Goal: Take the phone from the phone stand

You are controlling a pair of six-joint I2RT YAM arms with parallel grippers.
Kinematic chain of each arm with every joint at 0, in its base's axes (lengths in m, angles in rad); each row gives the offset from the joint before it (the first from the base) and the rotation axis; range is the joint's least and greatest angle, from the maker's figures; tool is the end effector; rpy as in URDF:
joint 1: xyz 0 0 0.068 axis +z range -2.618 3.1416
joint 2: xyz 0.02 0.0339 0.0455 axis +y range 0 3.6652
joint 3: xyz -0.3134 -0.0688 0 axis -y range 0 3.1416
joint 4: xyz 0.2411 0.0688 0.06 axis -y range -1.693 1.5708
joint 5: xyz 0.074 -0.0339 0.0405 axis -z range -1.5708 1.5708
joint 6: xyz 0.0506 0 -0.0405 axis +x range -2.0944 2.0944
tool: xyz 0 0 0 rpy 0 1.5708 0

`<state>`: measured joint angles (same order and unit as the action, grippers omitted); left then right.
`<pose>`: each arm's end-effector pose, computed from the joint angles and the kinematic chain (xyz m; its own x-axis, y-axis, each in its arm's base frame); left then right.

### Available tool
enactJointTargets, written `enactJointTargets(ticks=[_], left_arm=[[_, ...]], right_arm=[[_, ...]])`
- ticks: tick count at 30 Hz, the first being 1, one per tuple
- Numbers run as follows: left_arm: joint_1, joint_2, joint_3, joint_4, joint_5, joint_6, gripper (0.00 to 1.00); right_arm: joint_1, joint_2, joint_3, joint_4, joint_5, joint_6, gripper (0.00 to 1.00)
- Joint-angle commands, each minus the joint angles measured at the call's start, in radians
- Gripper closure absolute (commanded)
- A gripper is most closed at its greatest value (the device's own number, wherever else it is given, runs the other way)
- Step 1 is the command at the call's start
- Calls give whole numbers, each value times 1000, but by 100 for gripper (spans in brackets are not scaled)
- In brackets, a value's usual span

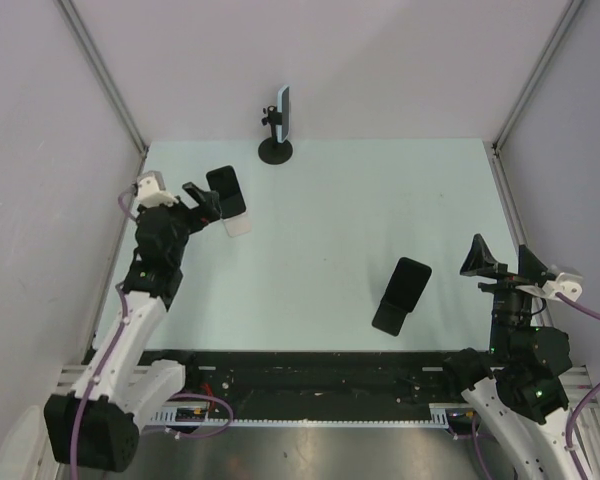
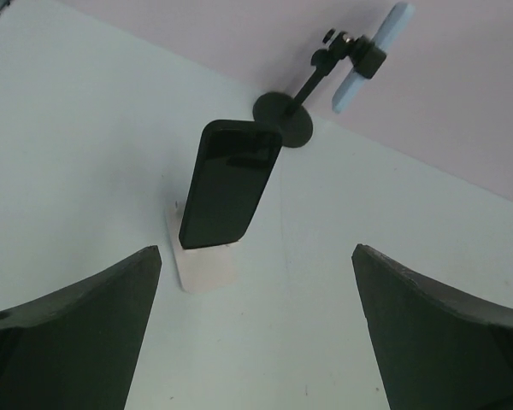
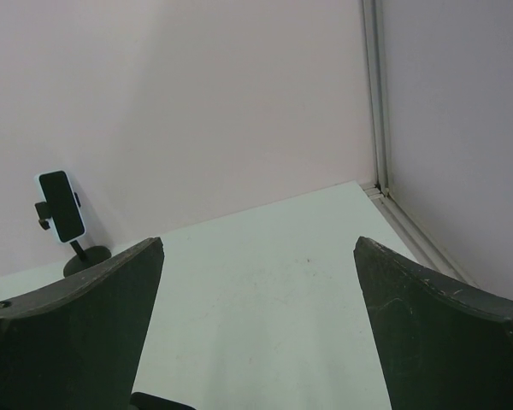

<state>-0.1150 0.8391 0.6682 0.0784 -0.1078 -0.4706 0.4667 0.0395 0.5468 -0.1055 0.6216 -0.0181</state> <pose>0.1816 -0.0155 0.3533 -0.0853 -0.4439 -0.8920 -0.0348 0.8960 -0.4426 0.0083 -0.0288 0.3405 0.3471 0.1584 -0.9243 0.1192 0.9702 0.2110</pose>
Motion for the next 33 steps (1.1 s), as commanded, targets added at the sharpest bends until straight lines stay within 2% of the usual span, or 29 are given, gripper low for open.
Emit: enactJointTargets(ticks=[1,7,18,33], left_arm=[[-50,156,139,-23,-114,-4,0],[-115,356,275,-22,-291,46,0],[-135,646,462,-22,-386,142,0],[-156,816,559,-12,-412,233,0]], right_arm=[[10,-10,35,7,17,1,0],[13,-12,35,9,17,0,0],[16,-12,36,7,15,-5,0],[16,-10,25,20,15,-19,0]])
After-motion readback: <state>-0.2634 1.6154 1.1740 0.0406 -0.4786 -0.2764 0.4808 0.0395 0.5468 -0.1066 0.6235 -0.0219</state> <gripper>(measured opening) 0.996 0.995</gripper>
